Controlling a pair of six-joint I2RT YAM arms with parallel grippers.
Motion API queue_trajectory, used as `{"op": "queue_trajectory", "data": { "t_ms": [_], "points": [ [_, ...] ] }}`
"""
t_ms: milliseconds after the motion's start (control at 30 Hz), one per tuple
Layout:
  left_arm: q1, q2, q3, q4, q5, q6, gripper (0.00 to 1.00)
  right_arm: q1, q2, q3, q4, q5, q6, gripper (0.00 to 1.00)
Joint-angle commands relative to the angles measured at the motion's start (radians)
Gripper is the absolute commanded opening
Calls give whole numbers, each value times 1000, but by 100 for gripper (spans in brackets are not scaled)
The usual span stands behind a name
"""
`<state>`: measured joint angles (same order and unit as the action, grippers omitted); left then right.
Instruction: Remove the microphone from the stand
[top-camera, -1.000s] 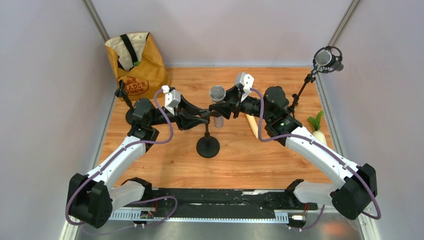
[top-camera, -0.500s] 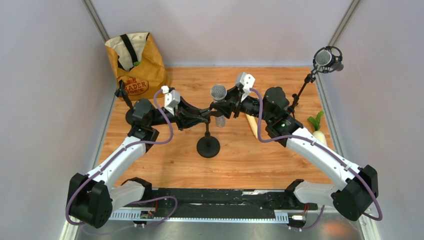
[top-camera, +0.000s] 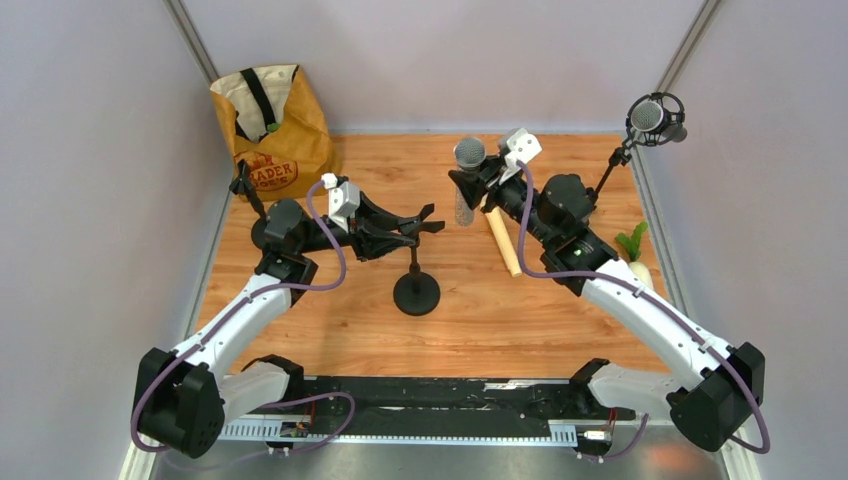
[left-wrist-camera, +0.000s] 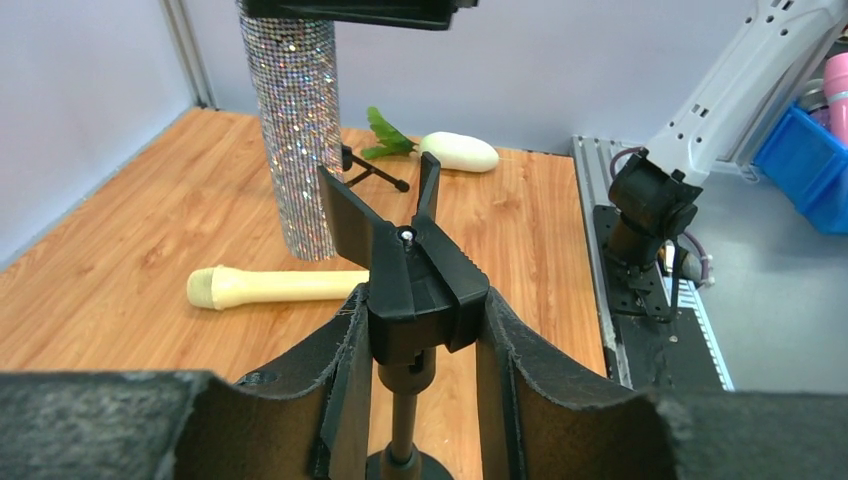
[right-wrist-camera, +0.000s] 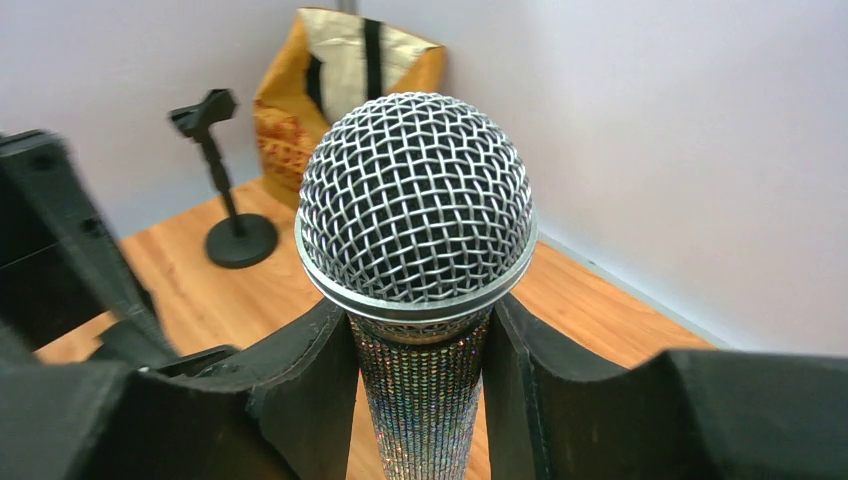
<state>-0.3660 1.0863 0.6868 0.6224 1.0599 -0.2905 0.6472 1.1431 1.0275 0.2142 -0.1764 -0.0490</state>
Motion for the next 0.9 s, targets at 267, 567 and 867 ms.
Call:
{"op": "queue_trajectory", "data": {
  "t_ms": [267,567,867],
  "points": [
    [6,-23,-6,0,2,36,20,-67,115,40,-16,141,28,25],
    [6,-32,-7,-7,3,42,59,-78,262,105,-102,97,8,25],
    [4,-39,-7,-4,9,37,71,-116,365,154,-174,48,29,25]
  ]
}}
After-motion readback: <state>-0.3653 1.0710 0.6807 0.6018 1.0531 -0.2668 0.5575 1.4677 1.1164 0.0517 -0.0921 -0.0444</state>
